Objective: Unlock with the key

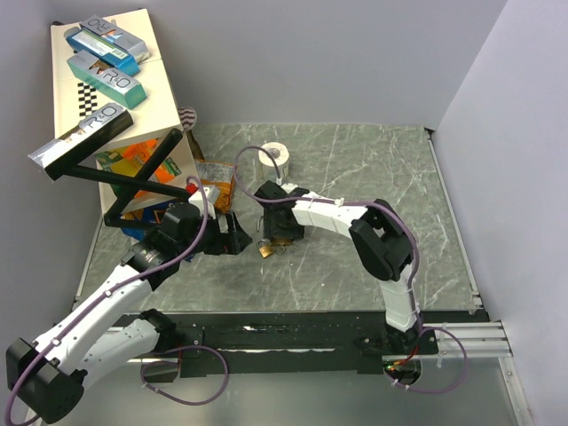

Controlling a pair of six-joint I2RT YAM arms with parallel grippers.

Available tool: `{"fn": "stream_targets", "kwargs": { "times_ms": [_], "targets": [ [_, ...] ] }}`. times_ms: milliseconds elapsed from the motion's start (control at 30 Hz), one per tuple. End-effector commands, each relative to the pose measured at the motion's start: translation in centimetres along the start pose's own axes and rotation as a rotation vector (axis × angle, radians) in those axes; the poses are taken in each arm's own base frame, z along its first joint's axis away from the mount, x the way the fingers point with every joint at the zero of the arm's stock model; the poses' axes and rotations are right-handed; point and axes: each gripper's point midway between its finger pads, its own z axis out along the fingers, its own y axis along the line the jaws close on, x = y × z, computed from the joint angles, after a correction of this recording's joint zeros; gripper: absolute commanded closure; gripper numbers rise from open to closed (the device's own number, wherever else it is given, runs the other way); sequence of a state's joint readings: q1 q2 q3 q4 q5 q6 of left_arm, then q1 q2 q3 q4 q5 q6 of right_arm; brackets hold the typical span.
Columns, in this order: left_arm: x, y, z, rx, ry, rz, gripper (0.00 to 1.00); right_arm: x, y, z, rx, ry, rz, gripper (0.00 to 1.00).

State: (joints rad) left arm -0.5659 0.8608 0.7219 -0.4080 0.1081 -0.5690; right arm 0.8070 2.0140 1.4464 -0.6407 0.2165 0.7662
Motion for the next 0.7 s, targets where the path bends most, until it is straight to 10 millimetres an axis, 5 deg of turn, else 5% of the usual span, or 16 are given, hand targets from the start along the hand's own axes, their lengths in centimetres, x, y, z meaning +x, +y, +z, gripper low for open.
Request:
{"fn": "stream_targets", "kwargs": {
  "times_ms": [0,467,667],
  "targets": [
    [-0.7,-0.5,-0.1,0.026,-0.034,-0.003,0.04,1.2,-2.3,1.5,0.15,0.033,-0.106,0.26],
    [-0.8,0.0,-0.3,0.007,-0.042,-0.007,0.04,1.9,-3.2,2.7,0.201,0.062,-0.141,0.22],
    [-1.2,0.0,-0.6,0.007,-0.058,0.002,0.04,0.9,-5.8,1.8,0.198,0.019,-0.09,0.51]
  ]
}}
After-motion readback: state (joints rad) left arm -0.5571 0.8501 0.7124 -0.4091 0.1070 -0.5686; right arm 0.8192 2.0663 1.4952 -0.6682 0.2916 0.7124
